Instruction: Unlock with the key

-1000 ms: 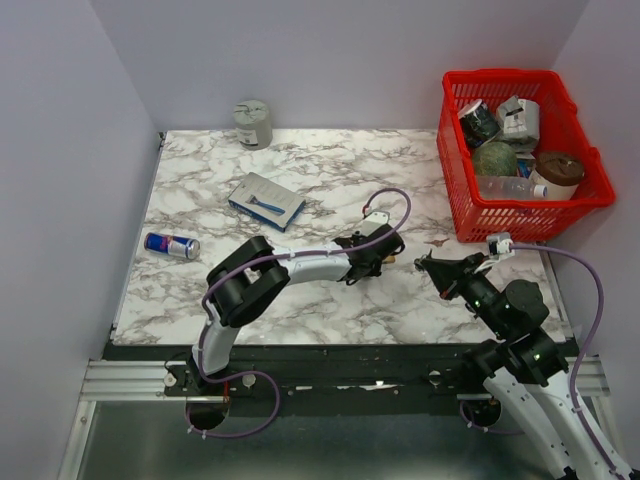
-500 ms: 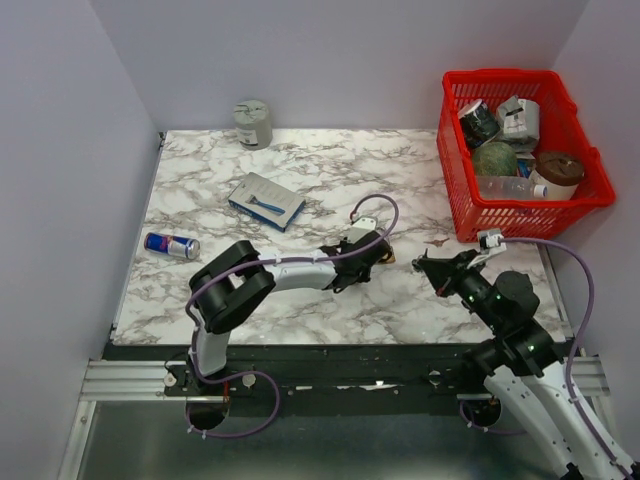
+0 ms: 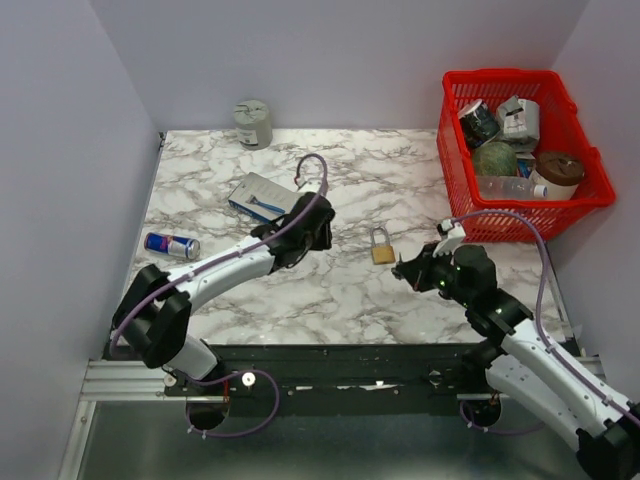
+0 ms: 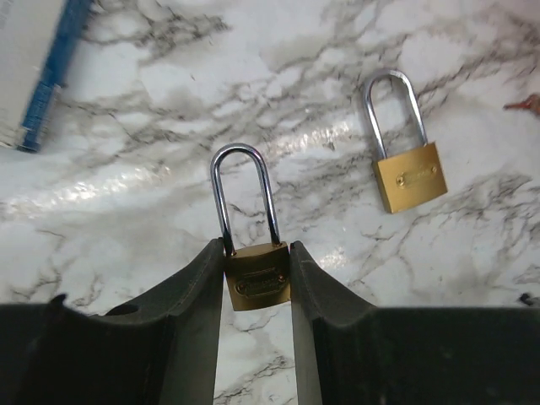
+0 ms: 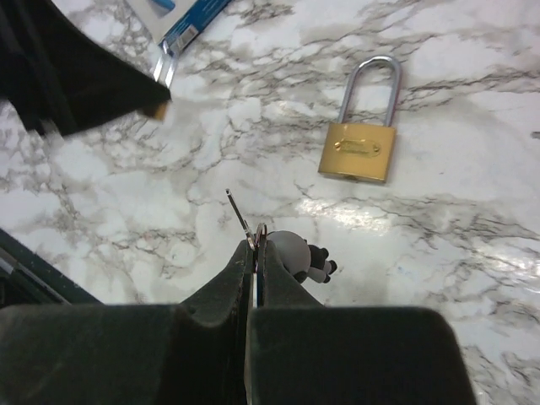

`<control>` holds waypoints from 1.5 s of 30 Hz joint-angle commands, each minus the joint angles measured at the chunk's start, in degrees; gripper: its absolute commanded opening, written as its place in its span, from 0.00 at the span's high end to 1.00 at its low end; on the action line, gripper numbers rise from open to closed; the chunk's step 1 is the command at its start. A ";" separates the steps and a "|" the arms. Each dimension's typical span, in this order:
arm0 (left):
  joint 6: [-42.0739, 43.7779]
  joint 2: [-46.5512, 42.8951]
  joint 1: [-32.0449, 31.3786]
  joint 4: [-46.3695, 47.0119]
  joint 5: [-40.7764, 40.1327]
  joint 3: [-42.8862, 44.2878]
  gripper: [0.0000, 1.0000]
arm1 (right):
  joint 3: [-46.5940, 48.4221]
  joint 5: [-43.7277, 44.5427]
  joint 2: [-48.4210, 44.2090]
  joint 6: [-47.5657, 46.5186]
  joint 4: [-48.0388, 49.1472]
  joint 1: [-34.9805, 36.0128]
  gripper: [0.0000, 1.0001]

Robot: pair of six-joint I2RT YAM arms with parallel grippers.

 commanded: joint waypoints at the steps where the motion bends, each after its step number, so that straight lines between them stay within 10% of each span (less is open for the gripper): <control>1: 2.81 -7.97 6.04 0.91 10.62 -1.63 1.00 | 4.50 3.88 8.38 2.23 5.64 7.07 0.99; 12: 4.13 -14.04 8.59 2.75 10.62 -4.18 1.00 | 12.42 -2.69 32.13 8.11 20.31 11.21 0.99; 45: 4.48 -13.78 9.21 3.37 11.77 -4.53 1.00 | 22.53 -5.43 49.20 14.71 27.09 18.34 0.99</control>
